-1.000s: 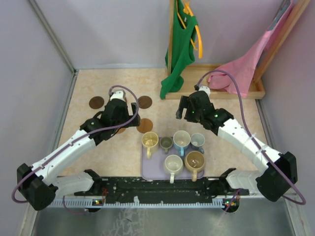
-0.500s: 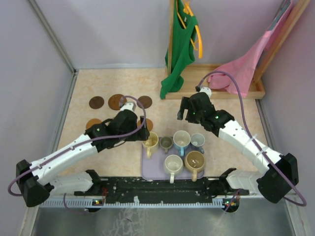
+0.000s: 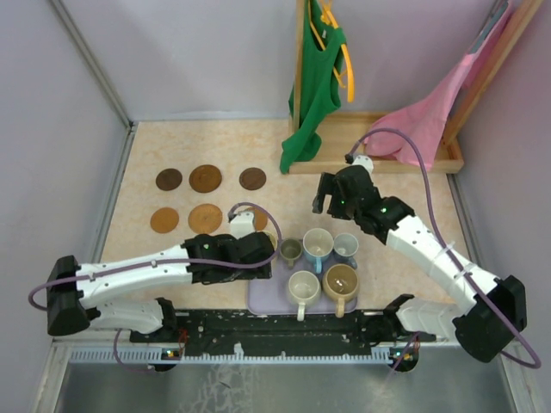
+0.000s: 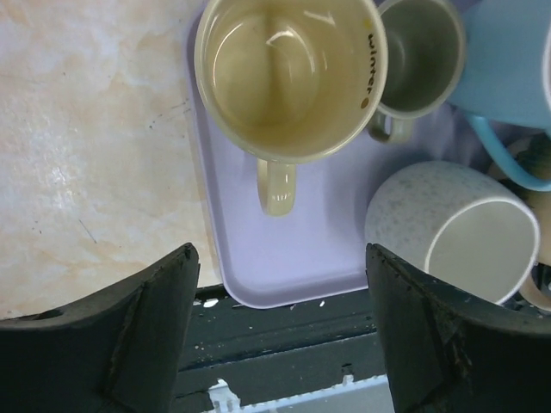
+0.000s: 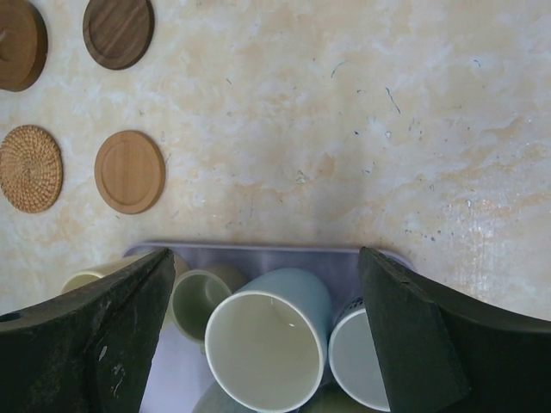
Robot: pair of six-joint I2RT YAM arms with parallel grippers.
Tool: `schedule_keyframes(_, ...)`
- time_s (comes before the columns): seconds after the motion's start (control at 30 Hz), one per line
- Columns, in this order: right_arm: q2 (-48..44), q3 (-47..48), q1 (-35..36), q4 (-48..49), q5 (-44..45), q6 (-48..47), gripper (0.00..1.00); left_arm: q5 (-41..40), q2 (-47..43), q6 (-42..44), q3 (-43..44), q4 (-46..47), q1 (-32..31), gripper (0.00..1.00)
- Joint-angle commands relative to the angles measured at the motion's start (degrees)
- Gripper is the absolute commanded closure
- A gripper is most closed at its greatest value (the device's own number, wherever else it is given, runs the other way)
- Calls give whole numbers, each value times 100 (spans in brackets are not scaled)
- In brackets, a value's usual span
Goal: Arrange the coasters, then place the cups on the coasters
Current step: Pick up the cup from the tray.
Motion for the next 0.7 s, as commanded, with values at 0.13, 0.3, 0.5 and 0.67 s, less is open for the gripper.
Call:
schedule_keyframes(0.13,-330,80,-33,13,63,-145,12,-476,549,-832,-128,289,-294,18)
schedule_keyframes(0.3,-405,107,-38,-47,35,-200,12,-837,598,-590,-214,821,-304,22)
schedule_keyframes(0.5,-431,76,-38,-75,51,-225,12,-1068,966,-555,-102,821,-313,26)
schedule_keyframes(0.67,-428,83,-37,-77,66,-248,12,-1145,1117,-664,-195,869,-352,29)
